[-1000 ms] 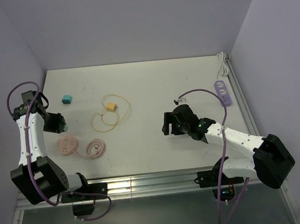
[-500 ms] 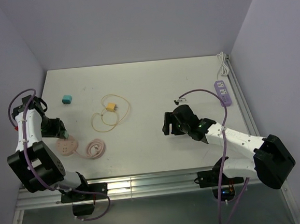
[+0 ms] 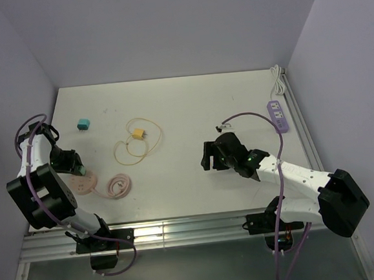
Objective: Insert the plug
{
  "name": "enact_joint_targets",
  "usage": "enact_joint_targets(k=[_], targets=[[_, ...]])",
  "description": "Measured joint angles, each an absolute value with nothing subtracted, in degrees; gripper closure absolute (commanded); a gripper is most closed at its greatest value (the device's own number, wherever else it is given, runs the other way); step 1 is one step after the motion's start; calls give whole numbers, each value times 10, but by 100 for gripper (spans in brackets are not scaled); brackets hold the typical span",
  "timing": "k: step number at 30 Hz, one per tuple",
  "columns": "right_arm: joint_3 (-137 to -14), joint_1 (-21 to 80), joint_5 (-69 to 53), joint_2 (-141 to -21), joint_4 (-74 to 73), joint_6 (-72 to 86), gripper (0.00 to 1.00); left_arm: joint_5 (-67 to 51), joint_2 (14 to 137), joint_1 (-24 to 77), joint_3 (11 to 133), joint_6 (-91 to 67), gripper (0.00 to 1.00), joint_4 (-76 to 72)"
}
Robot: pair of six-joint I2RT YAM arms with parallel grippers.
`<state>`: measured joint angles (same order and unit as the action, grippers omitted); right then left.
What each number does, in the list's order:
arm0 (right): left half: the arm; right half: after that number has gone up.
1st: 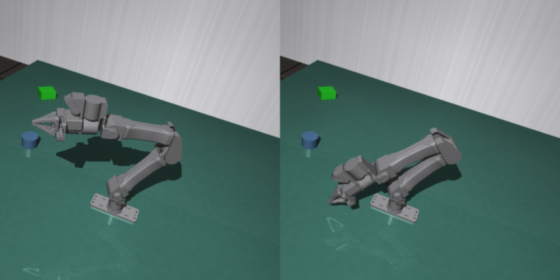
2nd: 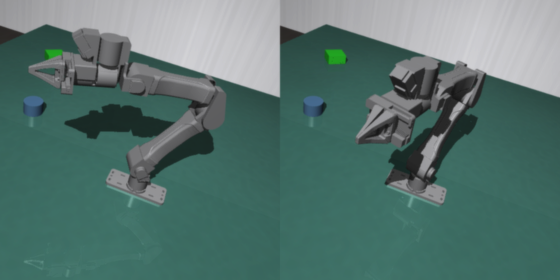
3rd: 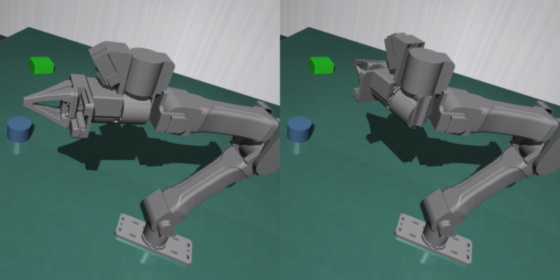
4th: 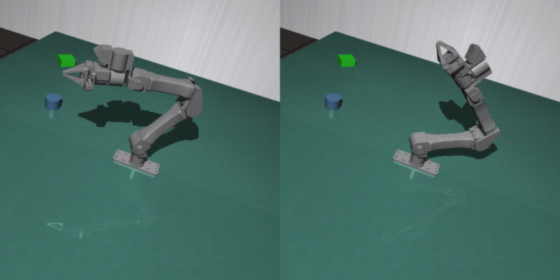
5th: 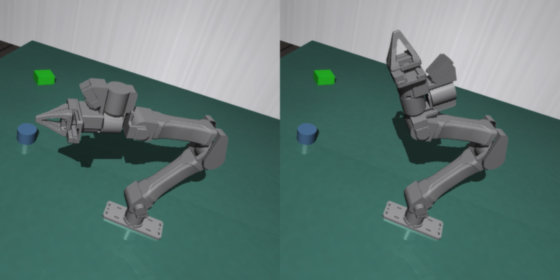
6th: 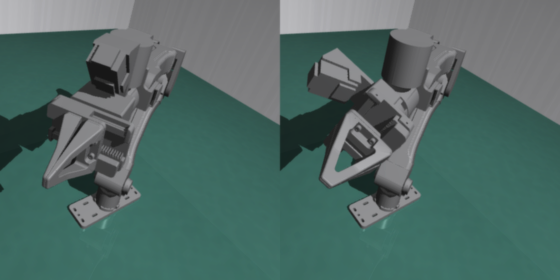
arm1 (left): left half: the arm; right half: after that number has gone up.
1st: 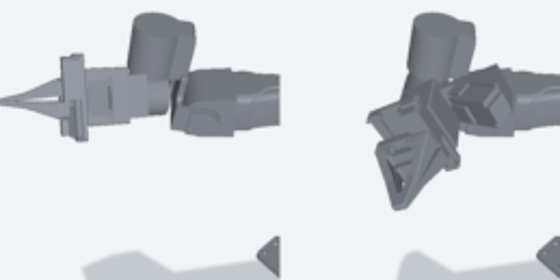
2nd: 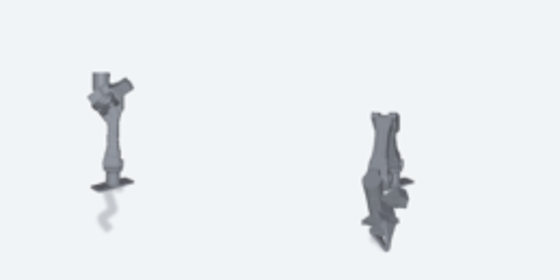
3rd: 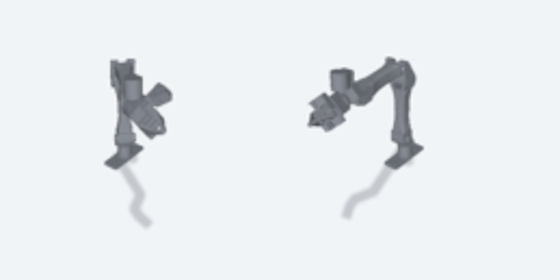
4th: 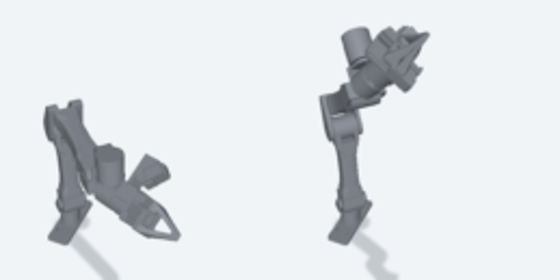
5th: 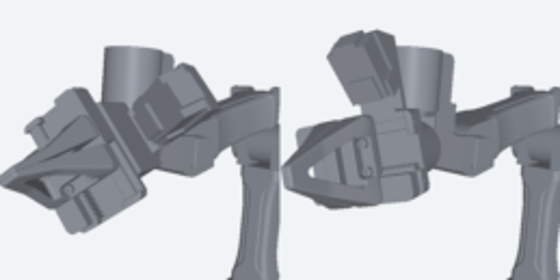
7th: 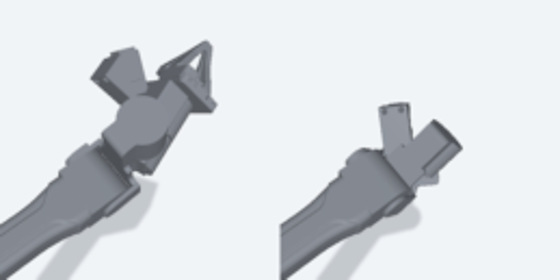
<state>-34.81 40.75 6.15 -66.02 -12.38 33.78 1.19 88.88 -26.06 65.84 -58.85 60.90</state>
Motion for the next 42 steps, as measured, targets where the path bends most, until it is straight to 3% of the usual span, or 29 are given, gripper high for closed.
enact_joint_targets(k=[42], targets=[[-343, 410, 60, -657, -116, 338, 18, -10, 889, -291, 624, -555, 100, 550]])
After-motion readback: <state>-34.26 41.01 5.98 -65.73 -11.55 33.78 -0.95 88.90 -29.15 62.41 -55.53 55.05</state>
